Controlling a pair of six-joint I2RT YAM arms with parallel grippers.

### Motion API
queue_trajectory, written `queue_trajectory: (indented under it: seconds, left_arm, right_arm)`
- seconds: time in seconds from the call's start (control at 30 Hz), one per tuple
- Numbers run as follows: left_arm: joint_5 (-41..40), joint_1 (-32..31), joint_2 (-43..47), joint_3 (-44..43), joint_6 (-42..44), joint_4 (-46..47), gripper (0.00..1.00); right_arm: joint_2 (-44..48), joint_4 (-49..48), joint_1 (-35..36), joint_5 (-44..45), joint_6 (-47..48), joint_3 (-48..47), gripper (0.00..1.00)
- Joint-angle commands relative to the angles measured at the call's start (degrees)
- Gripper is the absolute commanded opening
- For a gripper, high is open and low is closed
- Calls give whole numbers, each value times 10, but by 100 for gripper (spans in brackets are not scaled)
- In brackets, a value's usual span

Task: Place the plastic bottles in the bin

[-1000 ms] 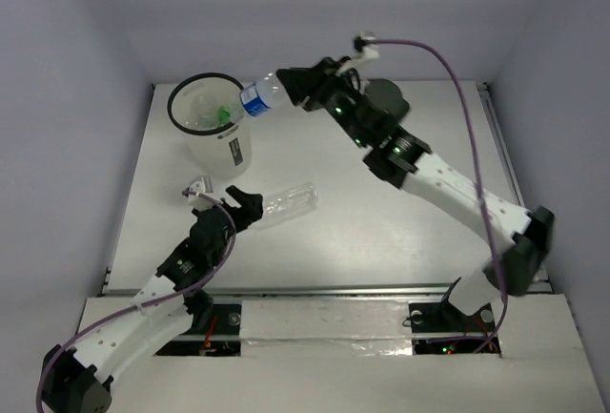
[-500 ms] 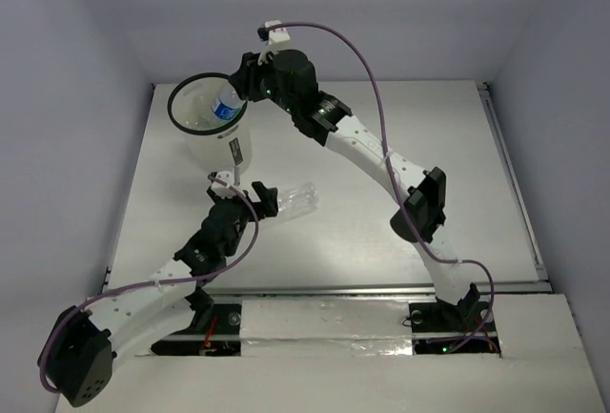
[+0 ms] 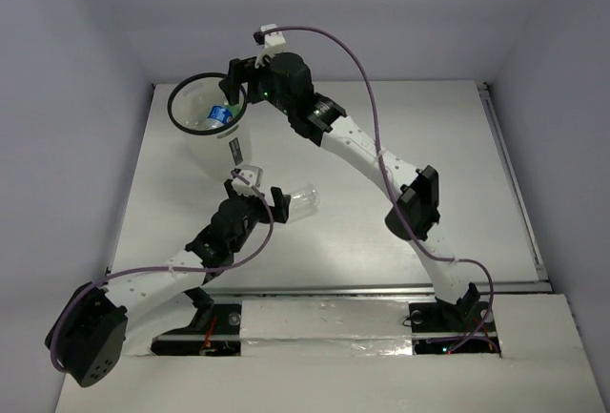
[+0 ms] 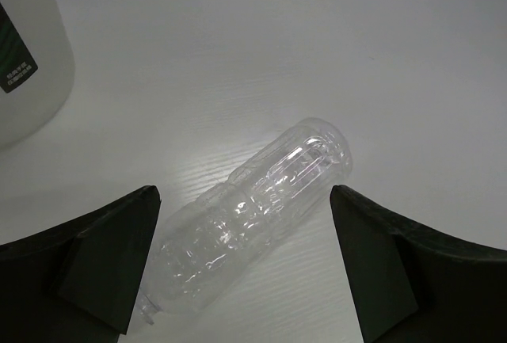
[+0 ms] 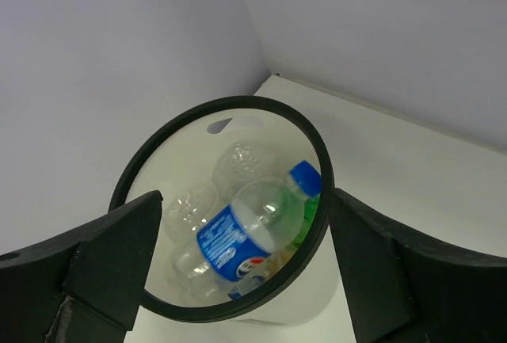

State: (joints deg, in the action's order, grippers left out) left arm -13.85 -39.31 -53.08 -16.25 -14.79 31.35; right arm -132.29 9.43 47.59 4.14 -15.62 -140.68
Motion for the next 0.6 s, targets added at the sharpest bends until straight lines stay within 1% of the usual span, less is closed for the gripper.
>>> queue_trajectory:
  seconds: [0.0, 0.07, 0.1, 0.13, 0.2, 0.23, 0.3, 0.33, 0.37, 0.43, 0.47, 0.5, 0.57]
  left_arm:
    - [22, -3, -11, -38, 29, 36, 87]
    - [29, -3, -28, -49, 36, 32, 89]
    - [41, -3, -33, -52, 40, 32, 90]
    - [49, -3, -44, -53, 43, 34, 90]
    - [82, -3, -57, -52, 51, 48, 91]
    - [94, -3, -75, -57, 56, 48, 91]
    - [104, -9, -97, -68, 63, 42, 91]
    - [110, -9, -120, -81, 66, 42, 92]
    - [118, -9, -133, -91, 70, 37, 93]
    - [113, -15, -159, -121, 84, 16, 93]
    - [106, -20, -180, -130, 89, 8, 93]
    - [85, -28, -188, -138, 93, -2, 93]
    - [52, -28, -199, -149, 105, -6, 93]
  right_arm:
    - [74, -44, -1, -17, 15, 8, 90]
    - [111, -70, -1, -24, 14, 45, 90]
    - [133, -80, -1, -25, 14, 94, 90]
    - [177, -98, -1, -25, 15, 120, 90]
    - [225, -126, -1, -18, 20, 175, 90]
    - [270, -142, -1, -11, 23, 228, 90]
    - [312, -152, -1, -6, 23, 272, 90]
    - [332, -162, -7, -6, 24, 314, 91]
    - [367, -166, -7, -6, 24, 333, 91]
    - [398, -177, -7, -4, 24, 371, 91]
    - [413, -180, -7, -2, 24, 410, 91]
    - [439, -185, -13, 2, 24, 430, 91]
    - [460, -194, -13, 11, 25, 481, 91]
